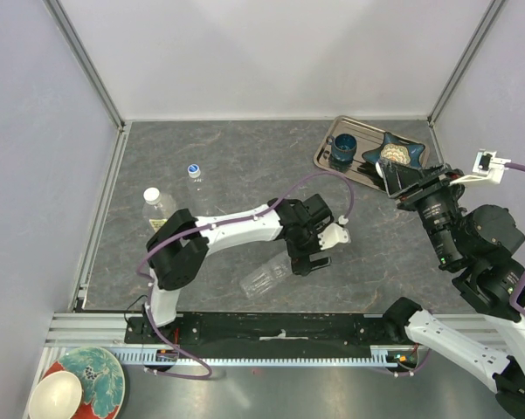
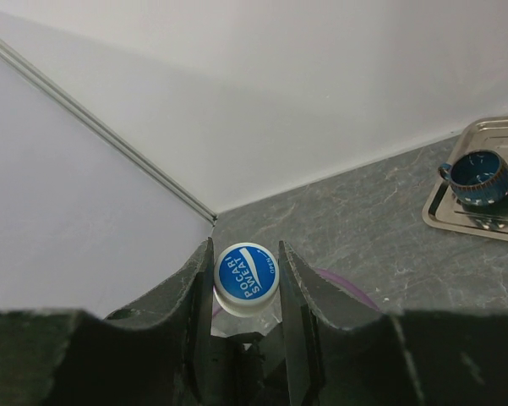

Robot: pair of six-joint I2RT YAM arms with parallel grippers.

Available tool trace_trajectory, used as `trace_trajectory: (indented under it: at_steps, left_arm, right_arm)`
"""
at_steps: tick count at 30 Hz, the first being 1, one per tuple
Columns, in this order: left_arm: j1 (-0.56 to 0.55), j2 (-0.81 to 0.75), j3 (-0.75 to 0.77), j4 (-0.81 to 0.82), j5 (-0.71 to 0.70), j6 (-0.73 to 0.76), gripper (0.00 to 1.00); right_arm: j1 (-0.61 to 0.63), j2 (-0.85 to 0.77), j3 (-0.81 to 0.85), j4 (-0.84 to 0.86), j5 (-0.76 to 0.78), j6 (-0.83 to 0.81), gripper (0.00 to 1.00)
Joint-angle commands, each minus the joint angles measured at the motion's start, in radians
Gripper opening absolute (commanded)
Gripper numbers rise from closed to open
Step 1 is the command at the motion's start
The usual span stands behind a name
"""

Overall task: Screw on the bottle caps
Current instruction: Adjust the plastic bottle at the center of the board.

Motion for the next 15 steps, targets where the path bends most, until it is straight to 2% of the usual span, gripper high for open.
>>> trace_trajectory:
  at_steps: [1, 8, 15]
  left_arm:
    - [-0.003, -0.175, -0.041, -0.005, -0.033, 0.045, 0.99]
    - [-0.003, -0.405, -0.197, -0.034, -0.073, 0.019, 0.99]
    - [-0.003, -0.445, -0.342, -0.062, -0.151, -0.074, 0.99]
  right_arm:
    - [0.003, -0.003, 0.029, -0.022, -0.004, -0.008, 0.26]
    - [0.003, 0.003, 0.032, -0.049, -0.022, -0.01, 0.26]
    - [0.003, 0.014, 0.039, -0.058, -0.03, 0.004, 0.27]
